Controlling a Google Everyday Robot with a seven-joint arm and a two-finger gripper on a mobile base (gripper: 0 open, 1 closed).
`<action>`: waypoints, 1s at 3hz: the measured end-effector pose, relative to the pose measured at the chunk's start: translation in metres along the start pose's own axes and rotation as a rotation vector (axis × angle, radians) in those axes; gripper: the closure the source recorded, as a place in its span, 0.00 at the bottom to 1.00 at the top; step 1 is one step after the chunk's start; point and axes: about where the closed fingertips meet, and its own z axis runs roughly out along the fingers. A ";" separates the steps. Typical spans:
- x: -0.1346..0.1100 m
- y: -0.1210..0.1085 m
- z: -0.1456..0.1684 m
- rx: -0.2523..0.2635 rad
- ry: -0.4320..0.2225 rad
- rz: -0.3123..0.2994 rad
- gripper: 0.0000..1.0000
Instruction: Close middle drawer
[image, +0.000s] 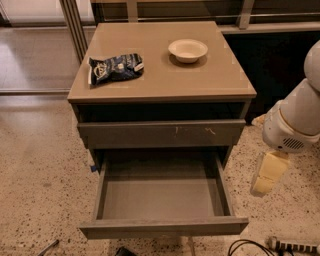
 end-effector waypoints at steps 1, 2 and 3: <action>0.023 0.006 0.032 -0.037 0.033 0.015 0.00; 0.023 0.006 0.032 -0.037 0.033 0.015 0.00; 0.021 0.008 0.039 -0.012 0.005 0.009 0.00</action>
Offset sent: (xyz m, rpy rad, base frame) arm -0.0059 -0.0124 -0.0328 -0.0169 0.0412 -0.0088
